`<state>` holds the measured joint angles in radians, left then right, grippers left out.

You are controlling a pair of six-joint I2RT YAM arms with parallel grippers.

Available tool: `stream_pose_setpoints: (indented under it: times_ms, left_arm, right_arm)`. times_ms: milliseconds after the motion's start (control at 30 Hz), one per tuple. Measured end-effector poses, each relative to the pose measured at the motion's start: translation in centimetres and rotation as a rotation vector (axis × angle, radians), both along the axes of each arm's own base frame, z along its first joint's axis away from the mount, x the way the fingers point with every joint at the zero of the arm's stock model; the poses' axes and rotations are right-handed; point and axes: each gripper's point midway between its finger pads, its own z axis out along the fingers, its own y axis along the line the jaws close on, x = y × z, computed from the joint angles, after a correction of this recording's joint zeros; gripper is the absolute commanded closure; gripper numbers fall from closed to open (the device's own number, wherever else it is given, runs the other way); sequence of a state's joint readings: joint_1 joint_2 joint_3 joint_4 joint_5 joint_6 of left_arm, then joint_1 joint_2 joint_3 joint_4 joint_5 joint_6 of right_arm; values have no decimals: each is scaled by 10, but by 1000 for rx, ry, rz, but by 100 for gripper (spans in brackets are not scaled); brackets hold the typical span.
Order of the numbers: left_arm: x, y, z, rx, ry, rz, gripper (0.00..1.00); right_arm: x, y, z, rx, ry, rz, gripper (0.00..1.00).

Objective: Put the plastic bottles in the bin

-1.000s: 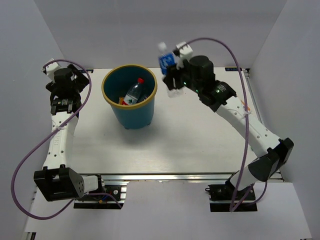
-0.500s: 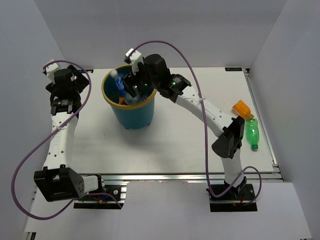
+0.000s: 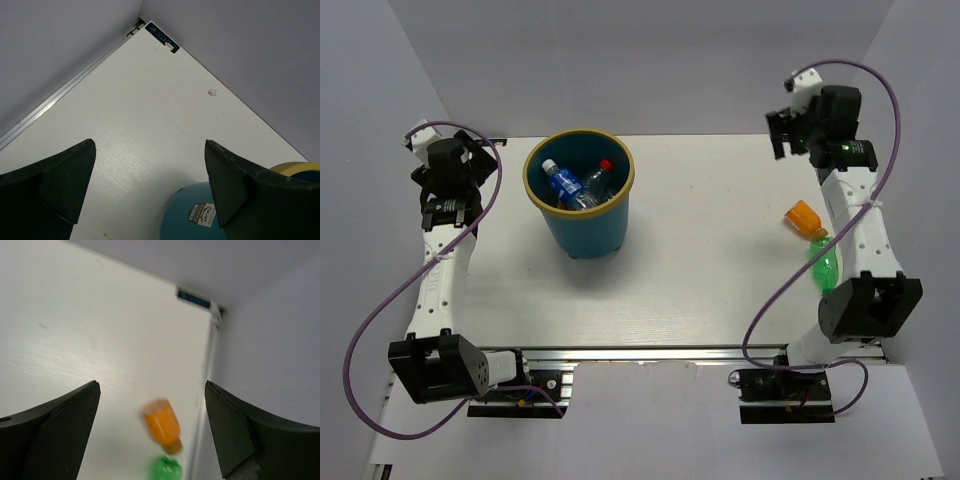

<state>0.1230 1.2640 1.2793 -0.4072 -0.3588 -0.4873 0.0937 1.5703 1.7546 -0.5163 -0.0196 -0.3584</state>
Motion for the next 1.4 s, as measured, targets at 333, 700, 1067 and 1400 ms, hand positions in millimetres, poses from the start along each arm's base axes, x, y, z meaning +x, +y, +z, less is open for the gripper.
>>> stream_pose_setpoints:
  times_ms: [333,700,1067,1400]
  left_arm:
    - [-3,6,-20,5,31,35,2]
    - [2,15,-37,3,74,66,2]
    - [1,18,-40,-3,80,84,2]
    - [2,14,-38,-20,69,66,2]
  right_arm:
    - [-9,-151,-221,-212,574,-109,11]
    - [-8,-145,-308,-217,771,54,15]
    - [0,-118,-285,-148,732,21,51]
    - [-12,256,34,105,-132,657,48]
